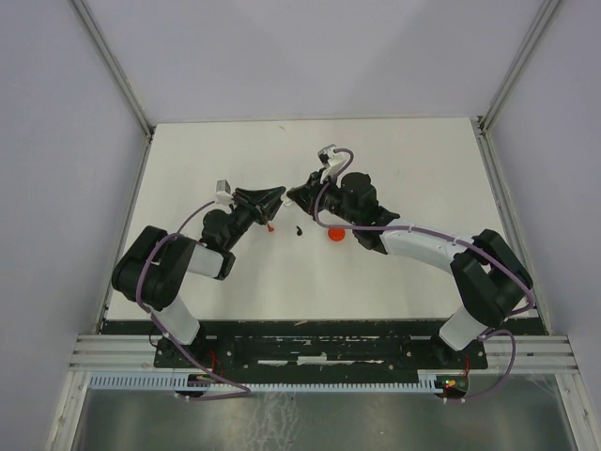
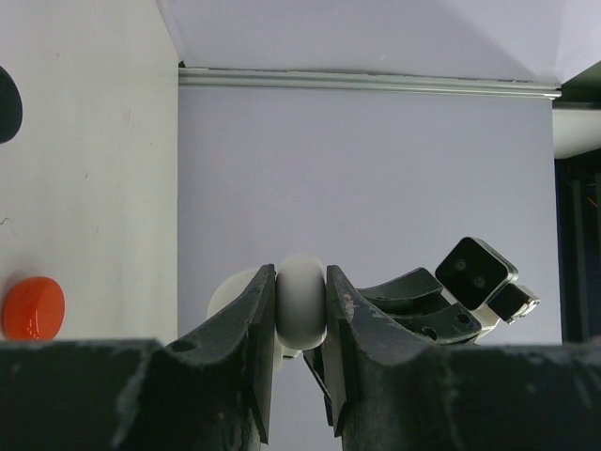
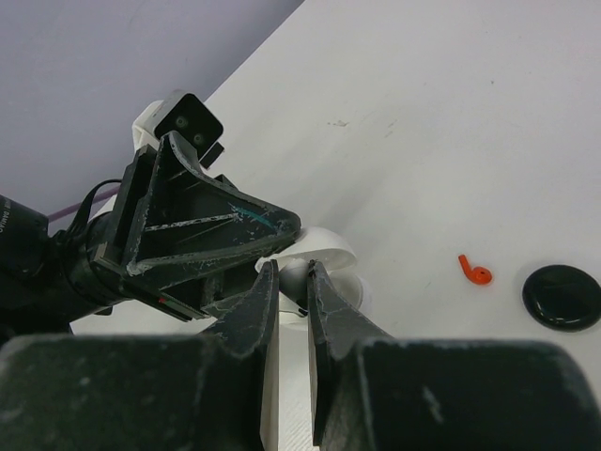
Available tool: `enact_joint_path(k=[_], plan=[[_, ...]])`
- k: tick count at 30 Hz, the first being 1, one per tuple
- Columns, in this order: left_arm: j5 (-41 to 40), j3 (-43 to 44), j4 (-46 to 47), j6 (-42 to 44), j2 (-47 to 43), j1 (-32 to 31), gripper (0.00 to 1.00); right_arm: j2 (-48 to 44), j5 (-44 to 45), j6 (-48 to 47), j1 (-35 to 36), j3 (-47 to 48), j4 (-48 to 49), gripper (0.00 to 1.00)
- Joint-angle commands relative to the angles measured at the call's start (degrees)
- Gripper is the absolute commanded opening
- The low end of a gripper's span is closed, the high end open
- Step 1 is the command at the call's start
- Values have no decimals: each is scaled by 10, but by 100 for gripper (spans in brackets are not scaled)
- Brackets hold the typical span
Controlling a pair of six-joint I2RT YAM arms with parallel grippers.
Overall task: Insert the wireless bluetooth earbuds into the charging case
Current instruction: Place the earbud in the charging case.
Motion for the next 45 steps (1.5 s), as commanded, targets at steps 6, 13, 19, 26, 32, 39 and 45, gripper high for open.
enact_joint_path(k=[6,13,19,26,32,39,45], plan=[[-12,18,29,-29,-14,-2,3,-7,2,-1,-1,-9,23,4],[-13,18,26,-27,-15,-2,3,-13,10,-5,-2,-9,14,24],[-13,14,29,-26,-14,-2,3,-22,14,-14,-2,-3,6,31],[-15,8,30,-23,-8,-2,3,-46,28,-29,-2,4,-6,36],[-19,2,40,-25,-1,-2,3,-76,55,-45,-2,1,-22,40],[-35,6,10,-25,-16,-1,3,-113,167,-82,-2,-13,-141,88],[-68,14,-65,-6,-56,-2,3,-100,199,-106,-1,-68,-135,99]])
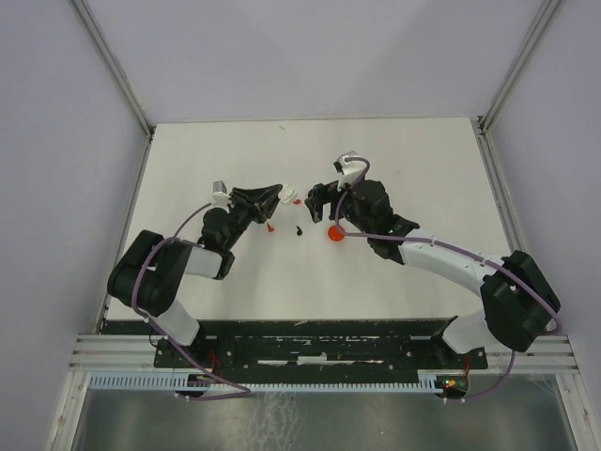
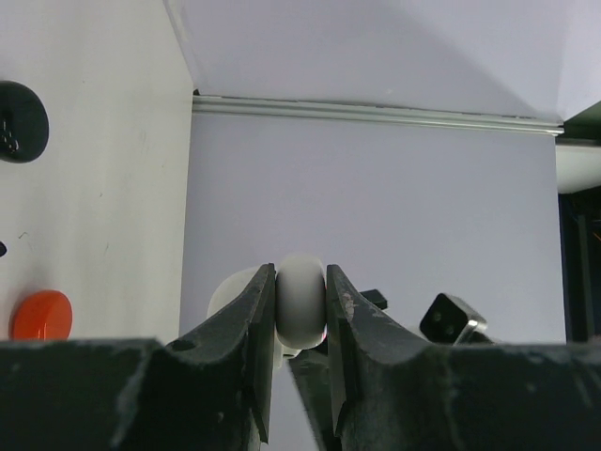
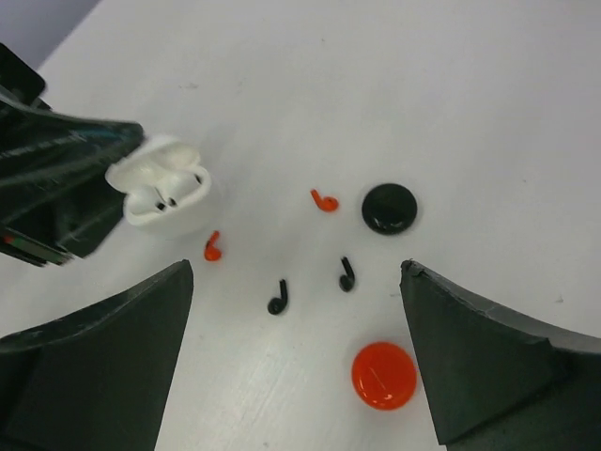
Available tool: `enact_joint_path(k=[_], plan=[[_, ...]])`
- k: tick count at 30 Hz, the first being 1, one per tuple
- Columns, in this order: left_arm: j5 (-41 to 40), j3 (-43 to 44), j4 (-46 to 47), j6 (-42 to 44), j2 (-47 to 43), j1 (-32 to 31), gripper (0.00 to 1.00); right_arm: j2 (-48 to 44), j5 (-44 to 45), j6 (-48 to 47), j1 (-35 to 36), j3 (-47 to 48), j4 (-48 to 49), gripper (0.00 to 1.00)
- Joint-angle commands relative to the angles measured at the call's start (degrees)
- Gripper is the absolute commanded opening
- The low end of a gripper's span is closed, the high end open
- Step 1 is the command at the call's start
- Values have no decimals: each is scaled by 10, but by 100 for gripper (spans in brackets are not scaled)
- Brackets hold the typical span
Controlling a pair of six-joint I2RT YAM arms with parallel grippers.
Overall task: Insert the wireless bluetooth earbuds into the charging case
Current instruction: Place the earbud in the charging case.
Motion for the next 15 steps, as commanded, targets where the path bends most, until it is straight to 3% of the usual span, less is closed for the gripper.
enact_joint_path(k=[1,9,15], plan=[[-42,15,-44,-6,-49,-2,3,14,39,-33,0,-41,16,100],[-106,51,-239,0,-121,-22,3,148,-6,-143,32,-124,400,99],[-130,67,-350,-9,-156,-26,3,219,-10,-147,47,-92,497,99]])
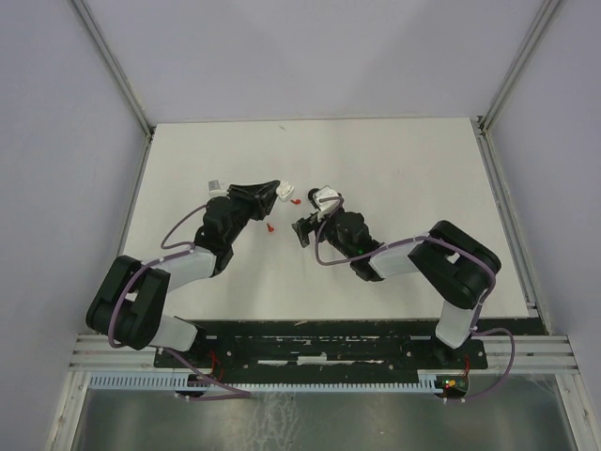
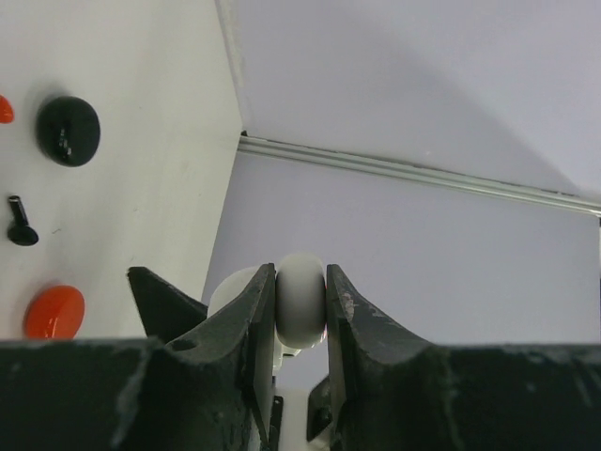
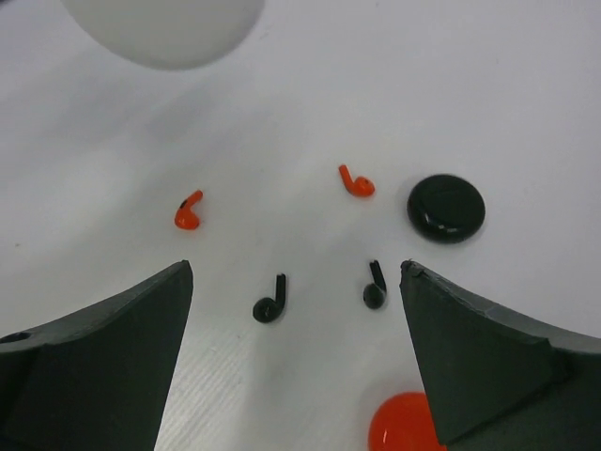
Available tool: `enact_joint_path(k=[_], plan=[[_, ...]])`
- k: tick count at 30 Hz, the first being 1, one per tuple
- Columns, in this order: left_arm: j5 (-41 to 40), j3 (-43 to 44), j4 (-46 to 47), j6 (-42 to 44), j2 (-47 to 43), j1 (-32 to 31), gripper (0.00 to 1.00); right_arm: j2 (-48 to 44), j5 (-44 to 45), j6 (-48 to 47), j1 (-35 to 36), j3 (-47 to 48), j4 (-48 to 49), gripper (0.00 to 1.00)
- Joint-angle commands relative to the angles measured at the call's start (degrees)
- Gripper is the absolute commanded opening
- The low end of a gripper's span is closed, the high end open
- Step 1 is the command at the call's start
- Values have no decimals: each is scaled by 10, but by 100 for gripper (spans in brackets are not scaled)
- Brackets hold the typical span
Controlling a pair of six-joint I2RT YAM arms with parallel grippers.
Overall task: Insert the wireless bluetooth earbuds into the charging case
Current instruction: Place the earbud in the charging case, then close the charging case.
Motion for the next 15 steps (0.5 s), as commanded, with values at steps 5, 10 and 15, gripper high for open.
enact_joint_path(k=[5,10,15], plan=[[-43,24,-115,-10,-33,-7,3,86,-11,-70,26,27,319,99],[-41,24,-115,-14,-25,-10,3,96,-11,-77,34,50,298,99],[-40,28,-115,-13,-19,-13,3,98,-6,-94,40,68,271,99]])
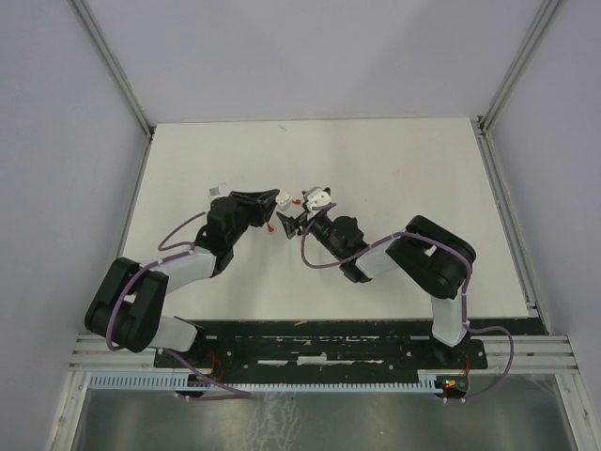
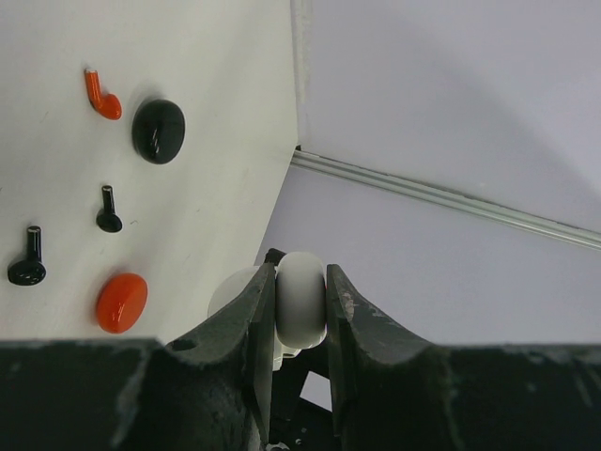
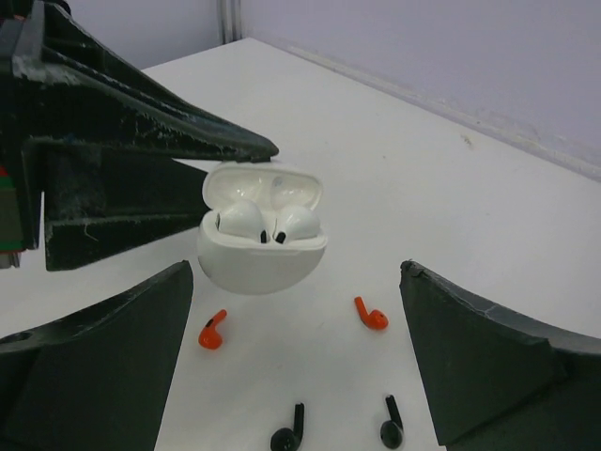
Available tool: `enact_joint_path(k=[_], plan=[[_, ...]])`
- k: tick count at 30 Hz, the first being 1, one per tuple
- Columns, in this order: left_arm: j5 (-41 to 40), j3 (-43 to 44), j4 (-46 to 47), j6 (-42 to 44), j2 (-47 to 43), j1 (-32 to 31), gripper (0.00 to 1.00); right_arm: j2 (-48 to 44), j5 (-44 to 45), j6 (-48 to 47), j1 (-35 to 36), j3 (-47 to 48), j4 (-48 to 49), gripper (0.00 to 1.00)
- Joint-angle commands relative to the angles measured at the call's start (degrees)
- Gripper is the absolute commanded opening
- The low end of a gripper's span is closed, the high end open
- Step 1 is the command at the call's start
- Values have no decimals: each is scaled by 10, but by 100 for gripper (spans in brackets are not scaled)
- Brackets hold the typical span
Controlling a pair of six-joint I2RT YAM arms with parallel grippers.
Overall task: Insert the wireless bluetooth earbuds into the charging case
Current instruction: Close the charging case.
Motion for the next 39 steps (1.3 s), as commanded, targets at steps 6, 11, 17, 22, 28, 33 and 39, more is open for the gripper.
enact_joint_path(k=[6,11,17,22,28,33,39], plan=[[-8,27,10,-12,2,-10,3,6,27,-38,11,49,3,99],[-7,26,13,-12,1,-10,3,3,54,-58,15,48,-3,99],[-8,22,15,-10,-1,-10,3,-6,95,-88,17,34,1,99],[-9,17,15,-8,-2,-11,3,-11,119,-100,17,21,26,99],[-15,9,15,-2,-3,-10,3,-23,132,-110,17,8,34,99],[-16,3,16,4,-2,-10,3,-31,143,-118,17,-4,45,99],[-17,-2,16,11,-3,-11,3,-40,151,-120,17,-10,53,99]])
